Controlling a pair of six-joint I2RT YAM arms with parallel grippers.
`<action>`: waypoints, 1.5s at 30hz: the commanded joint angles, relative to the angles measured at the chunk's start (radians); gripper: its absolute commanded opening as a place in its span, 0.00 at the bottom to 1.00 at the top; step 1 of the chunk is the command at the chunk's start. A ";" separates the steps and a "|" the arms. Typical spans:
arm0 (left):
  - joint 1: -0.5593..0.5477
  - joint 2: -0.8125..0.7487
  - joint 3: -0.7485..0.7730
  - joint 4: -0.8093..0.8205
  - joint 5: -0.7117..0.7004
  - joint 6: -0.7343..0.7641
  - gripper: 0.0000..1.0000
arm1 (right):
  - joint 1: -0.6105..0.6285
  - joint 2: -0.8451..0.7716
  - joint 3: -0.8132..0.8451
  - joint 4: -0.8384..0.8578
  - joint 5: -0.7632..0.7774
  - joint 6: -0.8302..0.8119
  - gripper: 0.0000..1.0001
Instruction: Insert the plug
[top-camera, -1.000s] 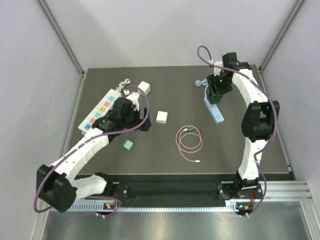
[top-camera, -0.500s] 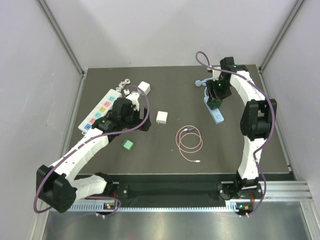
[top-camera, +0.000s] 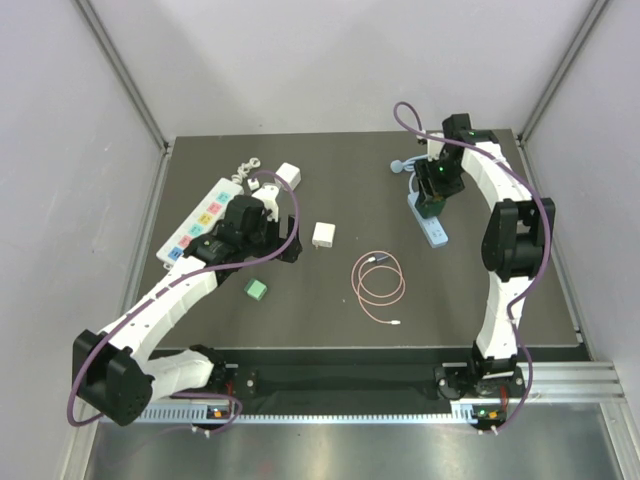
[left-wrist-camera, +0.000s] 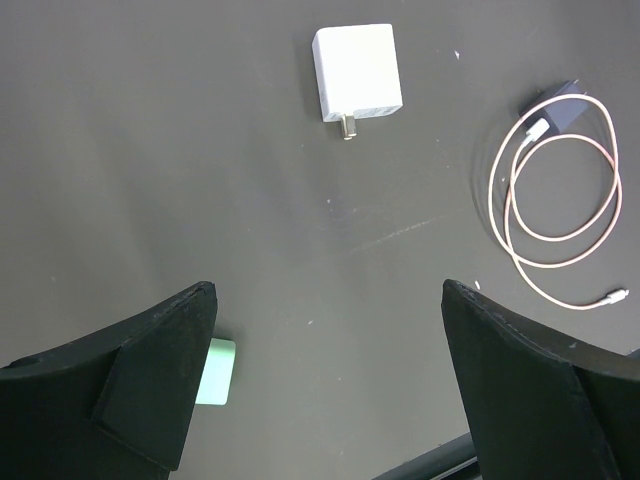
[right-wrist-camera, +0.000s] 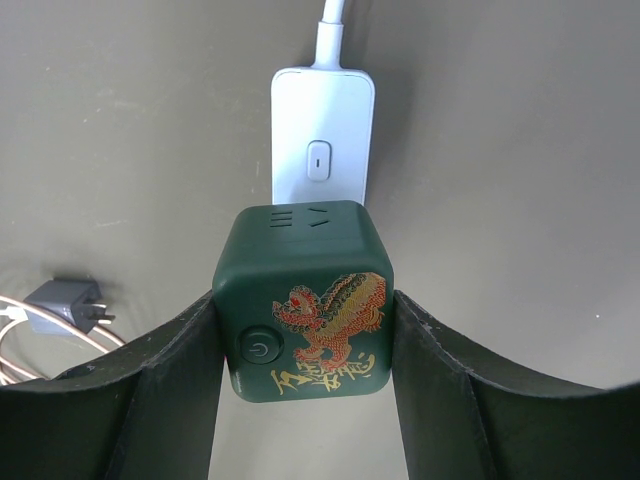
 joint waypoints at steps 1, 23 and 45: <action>-0.001 -0.031 0.003 0.039 -0.015 0.011 0.98 | -0.021 -0.026 0.001 0.024 0.046 0.001 0.00; -0.002 -0.037 0.003 0.038 -0.015 0.013 0.98 | -0.018 -0.045 -0.085 0.110 -0.009 0.045 0.00; -0.001 -0.051 0.000 0.041 -0.015 0.011 0.98 | -0.014 -0.103 -0.137 0.113 0.102 0.101 0.00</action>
